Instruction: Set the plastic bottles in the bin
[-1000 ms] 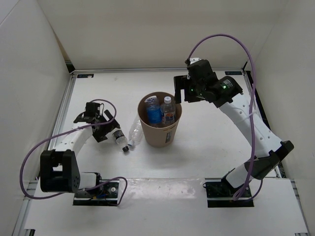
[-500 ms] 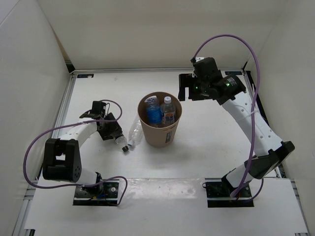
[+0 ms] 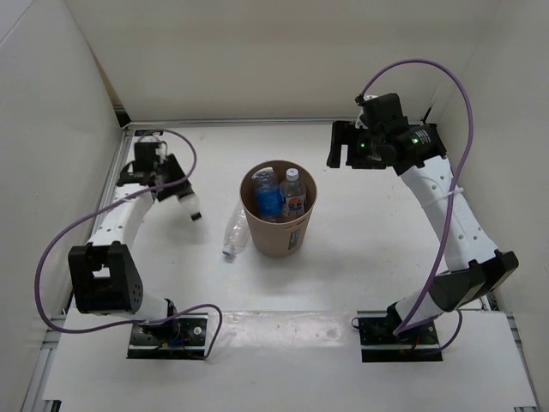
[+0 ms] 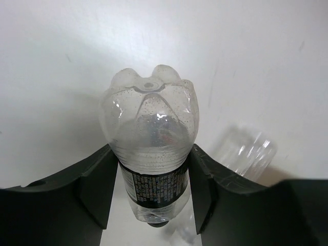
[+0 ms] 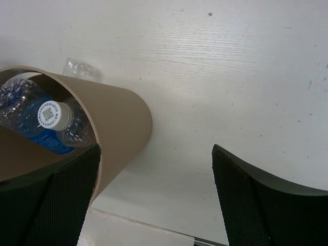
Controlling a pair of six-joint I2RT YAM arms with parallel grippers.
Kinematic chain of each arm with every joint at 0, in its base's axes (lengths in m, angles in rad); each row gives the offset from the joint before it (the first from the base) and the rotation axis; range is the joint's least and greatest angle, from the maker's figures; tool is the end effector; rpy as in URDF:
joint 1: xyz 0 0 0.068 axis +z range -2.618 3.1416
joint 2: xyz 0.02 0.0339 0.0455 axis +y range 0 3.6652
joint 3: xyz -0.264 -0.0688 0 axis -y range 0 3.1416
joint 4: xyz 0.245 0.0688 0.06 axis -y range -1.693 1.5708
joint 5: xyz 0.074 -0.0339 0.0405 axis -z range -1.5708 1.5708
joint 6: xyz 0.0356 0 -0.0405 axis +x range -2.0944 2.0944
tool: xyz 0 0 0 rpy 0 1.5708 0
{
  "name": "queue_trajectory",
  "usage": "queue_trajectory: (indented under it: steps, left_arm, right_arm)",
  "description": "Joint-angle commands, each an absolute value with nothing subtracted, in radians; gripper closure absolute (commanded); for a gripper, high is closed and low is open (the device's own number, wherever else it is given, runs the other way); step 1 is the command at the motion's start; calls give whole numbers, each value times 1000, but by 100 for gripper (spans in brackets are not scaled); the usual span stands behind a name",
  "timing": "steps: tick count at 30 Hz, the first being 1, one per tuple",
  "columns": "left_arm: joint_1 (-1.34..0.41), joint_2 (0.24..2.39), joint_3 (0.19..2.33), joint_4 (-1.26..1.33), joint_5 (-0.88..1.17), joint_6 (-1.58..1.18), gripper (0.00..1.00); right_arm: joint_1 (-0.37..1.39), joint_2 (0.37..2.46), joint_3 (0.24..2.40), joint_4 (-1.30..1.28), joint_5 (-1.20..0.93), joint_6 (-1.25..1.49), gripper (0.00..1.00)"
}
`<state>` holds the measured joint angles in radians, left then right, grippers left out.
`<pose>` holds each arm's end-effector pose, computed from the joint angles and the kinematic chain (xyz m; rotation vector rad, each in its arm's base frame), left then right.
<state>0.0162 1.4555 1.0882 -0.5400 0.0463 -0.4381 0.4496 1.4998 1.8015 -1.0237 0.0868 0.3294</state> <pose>0.3073 0.0033 0.2574 -0.5418 2.4324 -0.2362 0.2711 0.1274 0.4346 -0.0934 2.3065 0.3033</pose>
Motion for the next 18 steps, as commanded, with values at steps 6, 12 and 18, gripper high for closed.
queue_trajectory:
  steps: [6,12,18]
  left_arm:
    - [92,1382,1418,-290,84,-465,44]
    - [-38,1396,1629,-221,228,-450,45]
    - [-346,1318,1631,-310,200,-209,39]
  right_arm:
    - [393,1465,1793,-1023,9,331,10]
    - [428,1477,1789,-1019,11,328,10]
    - [431,1439,1732,-1020,15,342,10]
